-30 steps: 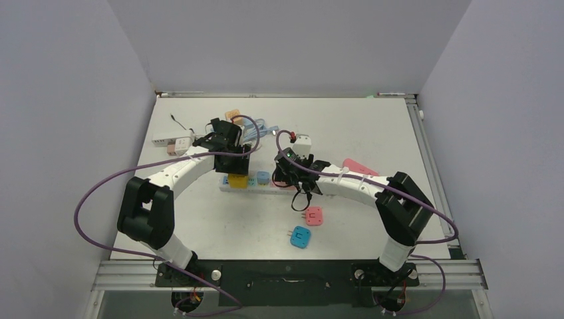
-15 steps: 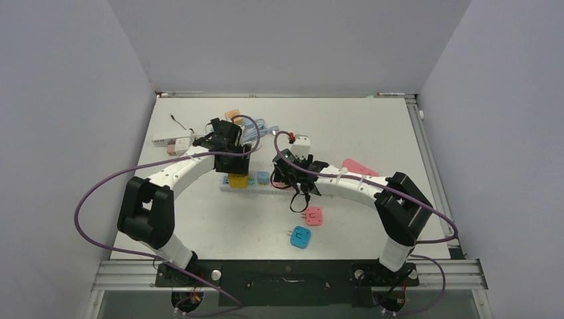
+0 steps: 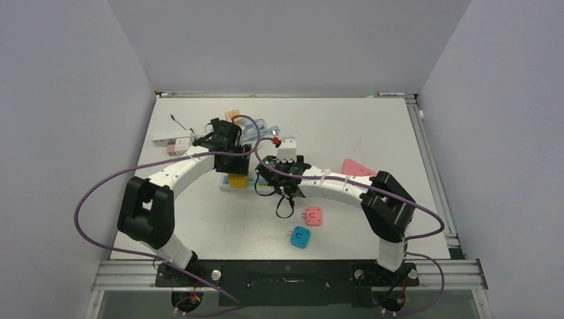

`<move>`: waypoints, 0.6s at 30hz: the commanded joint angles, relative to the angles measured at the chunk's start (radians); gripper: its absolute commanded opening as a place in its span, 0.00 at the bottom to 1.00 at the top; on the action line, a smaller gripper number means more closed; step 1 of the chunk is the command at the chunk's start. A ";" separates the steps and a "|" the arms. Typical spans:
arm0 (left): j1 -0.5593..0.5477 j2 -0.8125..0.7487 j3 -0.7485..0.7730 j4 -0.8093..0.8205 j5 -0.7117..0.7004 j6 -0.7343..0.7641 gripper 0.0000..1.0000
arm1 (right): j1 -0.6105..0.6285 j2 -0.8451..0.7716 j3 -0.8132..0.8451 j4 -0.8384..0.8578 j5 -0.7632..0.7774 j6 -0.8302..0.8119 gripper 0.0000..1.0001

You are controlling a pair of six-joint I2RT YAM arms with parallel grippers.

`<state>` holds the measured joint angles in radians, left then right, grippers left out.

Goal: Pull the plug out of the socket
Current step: Remove the plug from the socket.

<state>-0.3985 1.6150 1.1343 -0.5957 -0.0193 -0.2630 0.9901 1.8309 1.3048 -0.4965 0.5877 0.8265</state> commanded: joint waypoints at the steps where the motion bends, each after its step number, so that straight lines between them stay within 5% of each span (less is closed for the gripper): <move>1: 0.001 0.057 -0.020 -0.046 0.048 -0.008 0.00 | 0.030 0.001 0.074 -0.045 0.091 0.003 0.05; 18: 0.002 0.063 -0.019 -0.047 0.046 -0.007 0.00 | -0.050 -0.086 -0.053 0.105 -0.094 0.001 0.05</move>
<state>-0.3985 1.6161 1.1351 -0.5976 -0.0170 -0.2581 0.9760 1.8267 1.2976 -0.4934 0.5713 0.8284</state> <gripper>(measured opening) 0.576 0.609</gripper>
